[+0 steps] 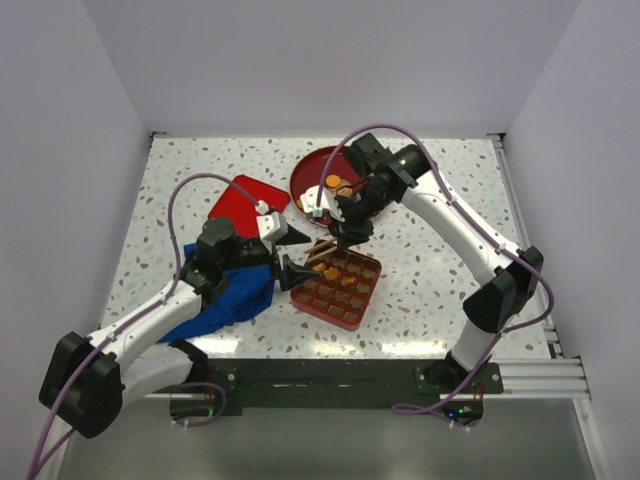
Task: Pack the cookies
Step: Pass from the right arm to the left
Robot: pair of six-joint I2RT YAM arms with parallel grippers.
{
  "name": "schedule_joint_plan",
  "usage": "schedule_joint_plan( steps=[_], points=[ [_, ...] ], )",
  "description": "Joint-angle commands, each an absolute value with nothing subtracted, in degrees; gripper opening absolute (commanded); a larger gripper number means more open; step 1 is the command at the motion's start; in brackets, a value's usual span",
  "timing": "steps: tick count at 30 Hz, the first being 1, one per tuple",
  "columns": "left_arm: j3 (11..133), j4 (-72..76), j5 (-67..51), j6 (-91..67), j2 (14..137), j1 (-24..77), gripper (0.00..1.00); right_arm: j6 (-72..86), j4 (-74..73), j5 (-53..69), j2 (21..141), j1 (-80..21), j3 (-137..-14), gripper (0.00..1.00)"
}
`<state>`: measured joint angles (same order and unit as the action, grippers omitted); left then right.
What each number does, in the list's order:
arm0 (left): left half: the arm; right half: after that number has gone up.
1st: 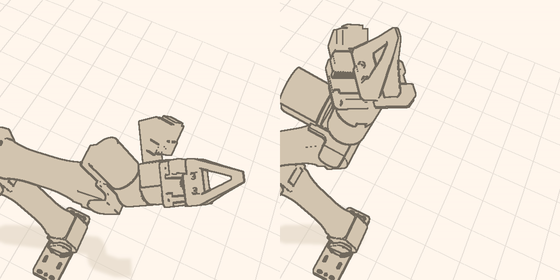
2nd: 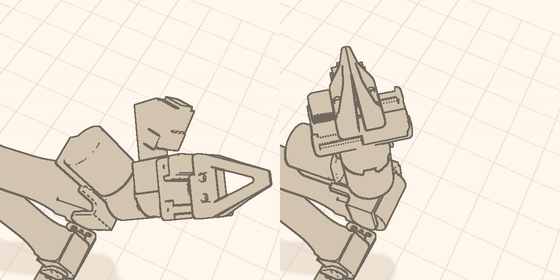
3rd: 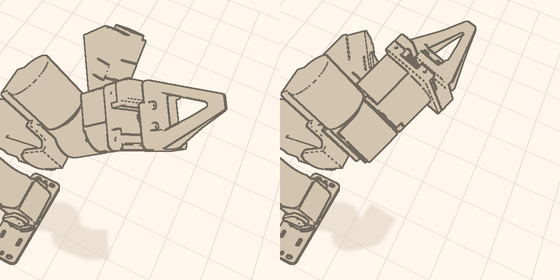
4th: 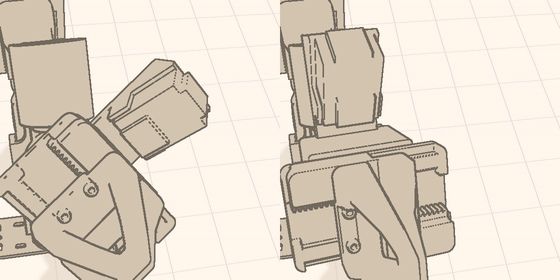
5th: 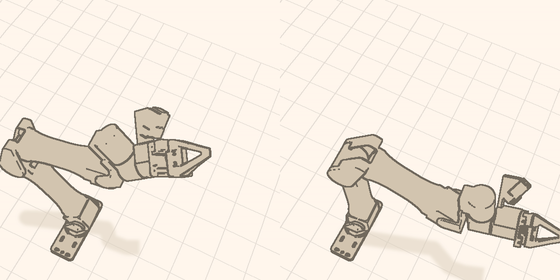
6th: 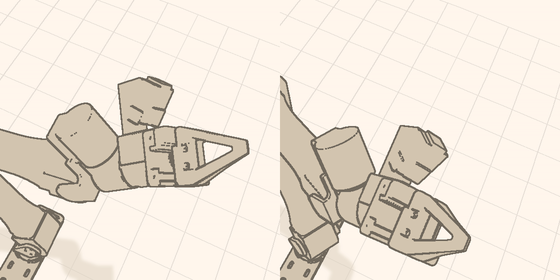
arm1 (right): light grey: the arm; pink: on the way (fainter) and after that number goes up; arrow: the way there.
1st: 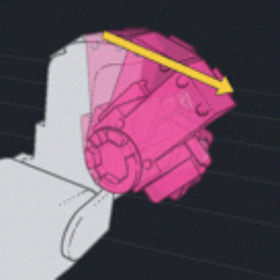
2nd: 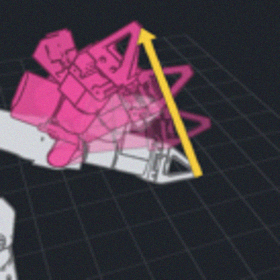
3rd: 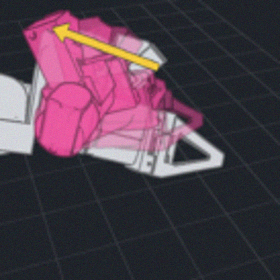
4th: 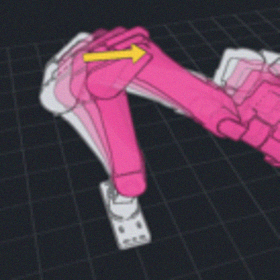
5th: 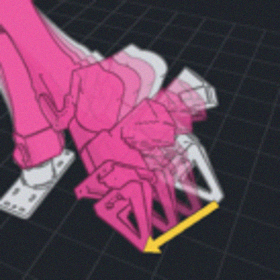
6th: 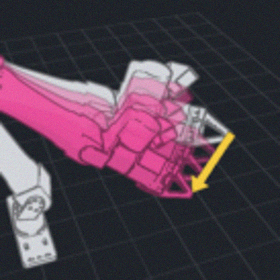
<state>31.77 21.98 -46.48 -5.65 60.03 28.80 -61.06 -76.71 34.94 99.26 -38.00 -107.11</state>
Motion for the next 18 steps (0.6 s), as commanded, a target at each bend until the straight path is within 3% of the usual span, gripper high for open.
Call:
schedule_joint_plan(
  steps=[1, 5, 12, 18],
  points=[
    [37.44, 15.38, -38.95, 4.39, 62.14, 32.51, 0.97, -61.35, -77.08, 35.16, 99.41, -39.02, -108.38, 0.0],
    [38.93, 14.86, -34.81, 4.57, 62.58, 32.78, 0.93, -61.61, -74.54, 36.12, 97.3, -39.2, -104.95, 0.0],
    [42.8, 7.75, -34.45, 4.83, 65.83, 33.49, 0.59, -60.65, -73.57, 39.37, 97.91, -39.2, -104.85, 0.0],
    [42.19, 6.5, -34.54, 4.92, 64.43, 33.84, 0.64, -56.95, -70.75, 40.52, 98.61, -39.02, -104.94, 0.0]
  ],
)
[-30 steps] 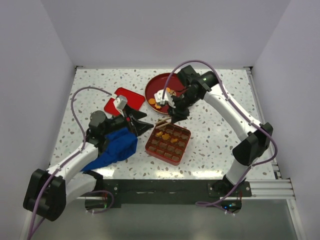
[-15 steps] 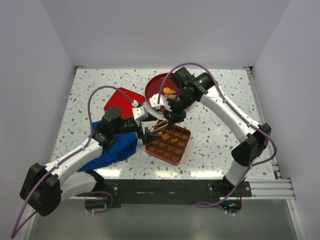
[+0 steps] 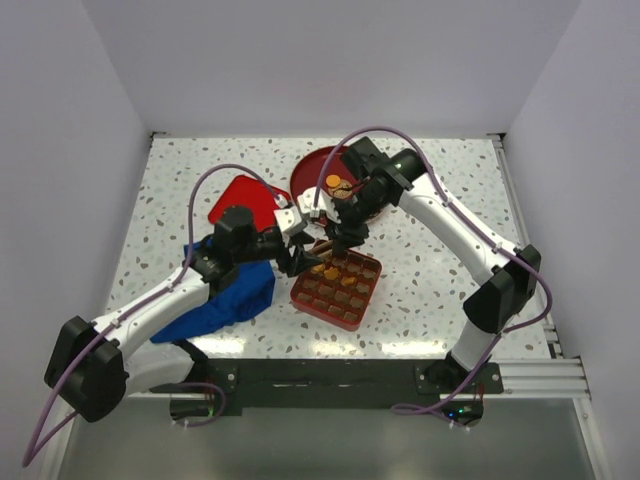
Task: Pack the cookies
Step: Pass from the right arm to the left
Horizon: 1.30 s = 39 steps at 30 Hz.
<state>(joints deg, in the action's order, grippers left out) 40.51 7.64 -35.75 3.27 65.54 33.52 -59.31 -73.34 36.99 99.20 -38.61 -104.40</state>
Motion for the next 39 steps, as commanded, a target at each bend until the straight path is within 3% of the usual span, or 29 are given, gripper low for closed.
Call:
schedule_joint_plan(
  steps=[1, 5, 8, 11, 13, 17, 20, 21, 25, 28, 39],
  points=[
    [41.93, 6.59, -34.37, 5.01, 64.25, 33.84, 0.64, -56.52, -70.75, 41.04, 98.7, -38.94, -104.94, 0.0],
    [41.83, 6.5, -33.49, 4.66, 64.42, 33.84, 0.6, -55.73, -70.66, 42.71, 98.88, -38.06, -104.94, 0.0],
    [42.1, 7.47, -33.22, 3.61, 64.6, 33.84, 0.33, -55.28, -70.58, 43.15, 98.96, -37.79, -104.5, 0.0],
    [41.92, 8.7, -33.13, 2.46, 64.6, 33.84, 0.19, -54.32, -70.58, 44.03, 99.05, -36.92, -104.06, 0.0],
    [41.66, 9.14, -33.57, 1.76, 64.34, 33.84, 0.15, -53.27, -70.4, 45.78, 99.05, -36.56, -103.8, 0.0],
    [40.52, 10.37, -34.54, 0.44, 63.11, 33.84, 0.05, -51.68, -70.58, 49.04, 99.75, -34.9, -103.62, 0.11],
    [39.38, 12.91, -34.89, -1.75, 61.79, 33.84, 0.01, -51.33, -71.28, 51.94, 100.11, -34.28, -103.19, 0.26],
    [39.03, 13.62, -35.07, -2.63, 61.53, 33.84, 0.01, -51.24, -71.37, 52.38, 100.19, -34.19, -102.92, 0.43],
    [37.62, 16.52, -35.42, -5.01, 60.38, 33.84, 0.0, -51.06, -71.45, 55.27, 101.07, -34.02, -101.52, 0.55],
    [36.74, 18.36, -35.95, -6.68, 59.85, 33.84, 0.0, -50.02, -71.46, 57.56, 102.21, -33.23, -101.77, 0.61],
    [34.98, 21.97, -35.07, -9.84, 58.97, 33.84, 0.0, -45.45, -72.43, 72.75, 106.26, -27.69, -107.14, 0.61]
  ],
)
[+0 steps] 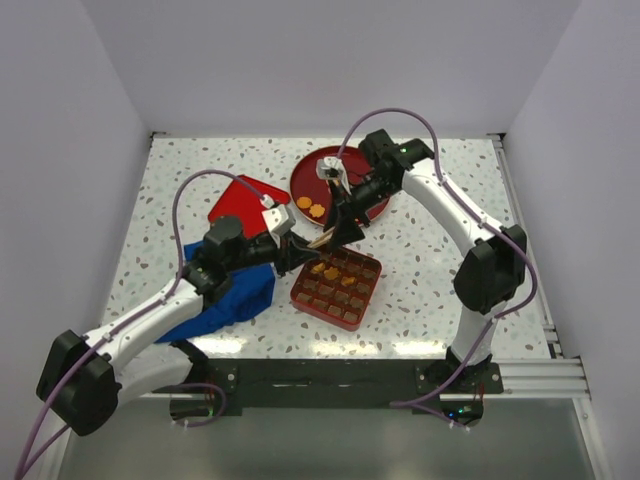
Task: Pack the cookies
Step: Pass from the right arm to the left, then pass from the left arm to the right
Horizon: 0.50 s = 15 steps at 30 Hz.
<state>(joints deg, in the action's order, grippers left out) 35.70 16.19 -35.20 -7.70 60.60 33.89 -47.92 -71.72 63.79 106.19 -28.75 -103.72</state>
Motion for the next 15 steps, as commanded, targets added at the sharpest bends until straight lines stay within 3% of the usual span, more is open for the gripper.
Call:
schedule_joint_plan(
  steps=[1, 9, 15],
  points=[
    [34.81, 22.23, -35.07, -10.1, 59.06, 33.84, 0.0, -41.96, -71.64, 73.56, 106.43, -26.99, -107.49, 0.62],
    [32.61, 25.31, -34.01, -14.75, 58.97, 33.22, 0.0, -19.97, -55.74, 78.92, 106.61, -25.58, -106.09, 0.73],
    [30.42, 32.51, -35.42, -22.84, 59.24, 30.59, 0.0, -6.59, -45.79, 76.82, 105.47, -25.58, -101.87, 0.73]
  ],
)
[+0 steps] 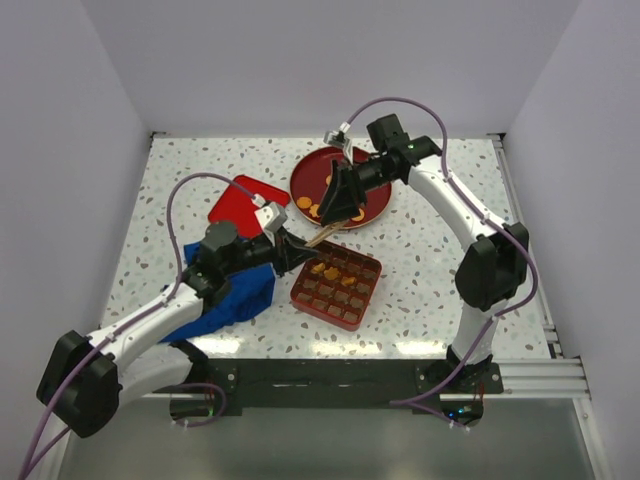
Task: Pack the cookies
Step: Pass from the left arm to the right
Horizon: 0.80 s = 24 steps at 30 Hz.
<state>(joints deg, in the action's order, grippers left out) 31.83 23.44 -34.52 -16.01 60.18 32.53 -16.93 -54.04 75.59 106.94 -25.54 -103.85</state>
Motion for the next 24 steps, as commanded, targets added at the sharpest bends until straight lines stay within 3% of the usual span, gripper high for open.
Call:
schedule_joint_plan(
  steps=[1, 8, 24],
  points=[
    [30.32, 33.13, -35.68, -23.46, 59.33, 30.24, 0.0, -7.55, -46.49, 76.73, 105.56, -25.49, -101.87, 0.73],
    [30.32, 36.56, -40.15, -28.9, 60.38, 26.99, 0.0, -23.89, -65.09, 75.76, 109.07, -25.84, -108.1, 0.73],
    [34.36, 43.51, -54.49, -46.04, 71.71, 23.38, 0.02, -29.68, -71.0, 69.18, 110.47, -27.07, -114.16, 0.73]
  ],
)
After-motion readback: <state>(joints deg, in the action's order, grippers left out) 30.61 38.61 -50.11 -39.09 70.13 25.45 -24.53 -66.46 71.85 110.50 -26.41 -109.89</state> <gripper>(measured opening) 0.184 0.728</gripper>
